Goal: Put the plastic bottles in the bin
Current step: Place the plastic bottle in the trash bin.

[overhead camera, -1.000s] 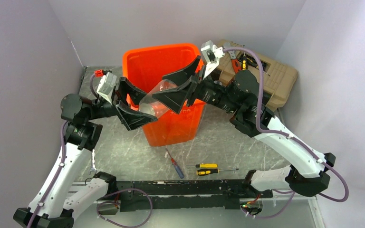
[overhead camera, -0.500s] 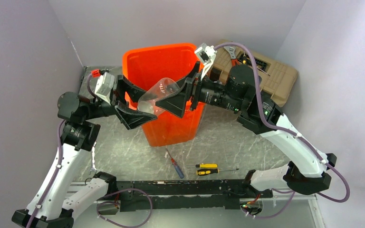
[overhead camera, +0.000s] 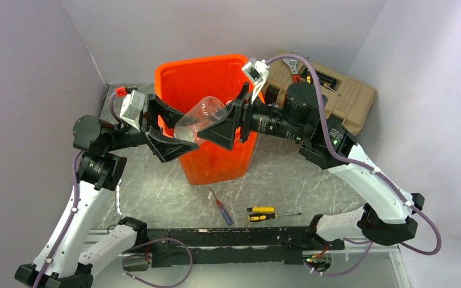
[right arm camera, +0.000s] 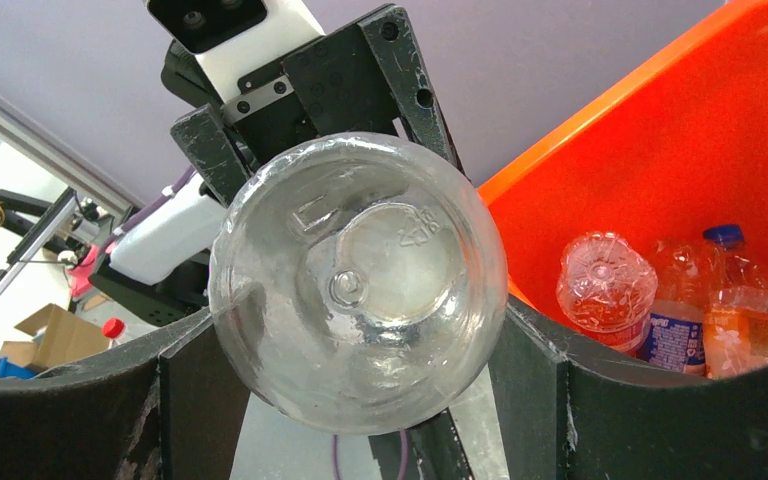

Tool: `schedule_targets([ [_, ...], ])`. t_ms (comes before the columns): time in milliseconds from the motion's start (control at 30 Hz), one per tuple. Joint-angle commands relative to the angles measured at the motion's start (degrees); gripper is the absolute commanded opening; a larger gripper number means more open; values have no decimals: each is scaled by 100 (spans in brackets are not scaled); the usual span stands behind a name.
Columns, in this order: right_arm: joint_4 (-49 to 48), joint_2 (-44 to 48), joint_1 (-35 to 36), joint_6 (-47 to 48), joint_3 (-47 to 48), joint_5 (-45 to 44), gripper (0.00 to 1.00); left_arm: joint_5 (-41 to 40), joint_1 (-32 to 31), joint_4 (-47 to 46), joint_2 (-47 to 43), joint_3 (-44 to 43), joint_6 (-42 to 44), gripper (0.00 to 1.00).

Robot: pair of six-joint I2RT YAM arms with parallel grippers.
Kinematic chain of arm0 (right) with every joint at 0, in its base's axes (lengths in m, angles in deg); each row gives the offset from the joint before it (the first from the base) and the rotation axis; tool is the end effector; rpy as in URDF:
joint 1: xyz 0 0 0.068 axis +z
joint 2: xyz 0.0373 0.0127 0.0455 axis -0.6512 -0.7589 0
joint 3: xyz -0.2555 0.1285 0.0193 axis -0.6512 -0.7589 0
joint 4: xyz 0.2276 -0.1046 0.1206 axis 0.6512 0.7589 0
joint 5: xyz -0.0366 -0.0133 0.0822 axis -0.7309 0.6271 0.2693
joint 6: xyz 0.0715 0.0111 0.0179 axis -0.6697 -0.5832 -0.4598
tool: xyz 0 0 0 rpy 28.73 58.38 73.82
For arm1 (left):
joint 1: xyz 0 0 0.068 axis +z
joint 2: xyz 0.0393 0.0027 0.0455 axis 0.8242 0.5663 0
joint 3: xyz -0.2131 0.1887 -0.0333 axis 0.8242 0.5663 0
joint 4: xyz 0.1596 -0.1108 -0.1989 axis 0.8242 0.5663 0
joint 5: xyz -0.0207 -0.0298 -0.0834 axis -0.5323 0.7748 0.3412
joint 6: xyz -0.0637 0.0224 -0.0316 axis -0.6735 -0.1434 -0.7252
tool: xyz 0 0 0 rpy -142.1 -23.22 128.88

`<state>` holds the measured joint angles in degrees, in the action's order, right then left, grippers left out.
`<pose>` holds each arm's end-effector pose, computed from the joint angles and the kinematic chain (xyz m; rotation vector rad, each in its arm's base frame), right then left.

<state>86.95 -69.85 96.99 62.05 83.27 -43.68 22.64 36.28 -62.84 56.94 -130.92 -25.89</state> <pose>0.1406 0.2457 0.5560 -0.6997 1.5850 1.3529 0.1469 -0.1098 0.4933 0.9273 1.1656 -1.3161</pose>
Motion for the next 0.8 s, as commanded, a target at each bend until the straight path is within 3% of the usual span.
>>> schedule_targets([
  [0,-283,28,7,-76,-2,89,77,-27,-29,69,-123,-153,86,0],
  [133,-336,-5,7,-108,-2,143,66,-68,-29,65,-189,-66,104,0],
  [167,-347,-23,7,-114,1,133,68,-68,-29,79,-197,-56,113,0],
  [300,-665,-32,7,-262,-98,125,99,-45,-29,33,-186,-33,70,0],
  [500,-1380,-123,7,-492,-234,213,99,-46,-36,-56,-164,13,0,0],
  [600,-1421,-237,7,-506,-171,191,92,-45,-38,0,-180,-10,38,0],
  [767,-1742,-261,7,-542,-347,228,58,-79,-38,98,-214,-8,128,0],
])
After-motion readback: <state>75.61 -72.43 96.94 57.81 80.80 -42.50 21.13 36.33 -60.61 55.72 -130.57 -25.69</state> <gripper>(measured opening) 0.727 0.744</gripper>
